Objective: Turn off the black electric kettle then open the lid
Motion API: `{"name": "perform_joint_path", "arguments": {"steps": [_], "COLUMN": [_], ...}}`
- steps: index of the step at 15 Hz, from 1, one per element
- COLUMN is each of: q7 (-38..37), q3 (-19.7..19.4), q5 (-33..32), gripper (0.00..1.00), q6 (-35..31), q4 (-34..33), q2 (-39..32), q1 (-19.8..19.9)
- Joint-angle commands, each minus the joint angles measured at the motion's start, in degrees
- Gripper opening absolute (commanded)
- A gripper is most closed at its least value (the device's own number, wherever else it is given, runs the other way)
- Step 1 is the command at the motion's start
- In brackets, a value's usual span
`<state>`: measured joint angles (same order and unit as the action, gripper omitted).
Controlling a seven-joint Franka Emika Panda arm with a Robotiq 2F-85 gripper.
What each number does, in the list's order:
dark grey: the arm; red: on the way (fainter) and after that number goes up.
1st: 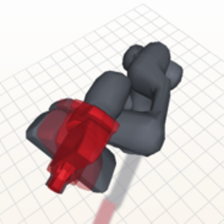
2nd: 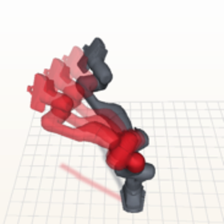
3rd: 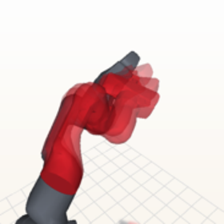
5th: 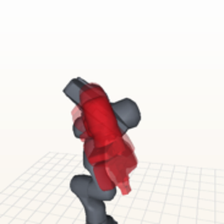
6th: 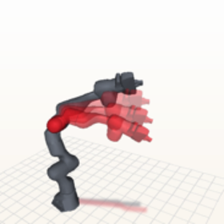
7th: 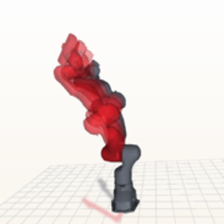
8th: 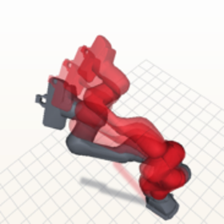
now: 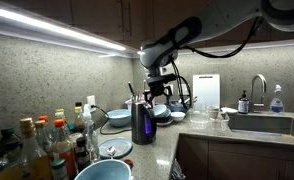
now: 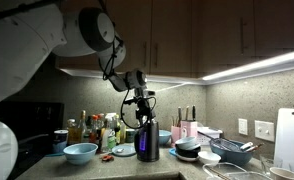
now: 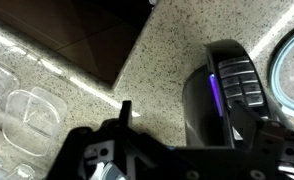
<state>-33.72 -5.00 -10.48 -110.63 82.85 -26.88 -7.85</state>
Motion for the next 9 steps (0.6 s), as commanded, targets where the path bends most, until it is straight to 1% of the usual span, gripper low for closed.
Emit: {"name": "perform_joint_path", "arguments": {"steps": [1, 3, 9], "q7": [0.25, 0.52, 0.89], "q3": [0.50, 0.65, 1.67], "q5": [1.07, 0.90, 0.65], "gripper": [1.00, 1.00, 1.00], "q6": [1.42, 0.07, -0.25], "q4": [-0.52, -1.26, -2.48], "q2": [-0.42, -0.77, -0.67], "q1": [0.52, 0.45, -0.14]}}
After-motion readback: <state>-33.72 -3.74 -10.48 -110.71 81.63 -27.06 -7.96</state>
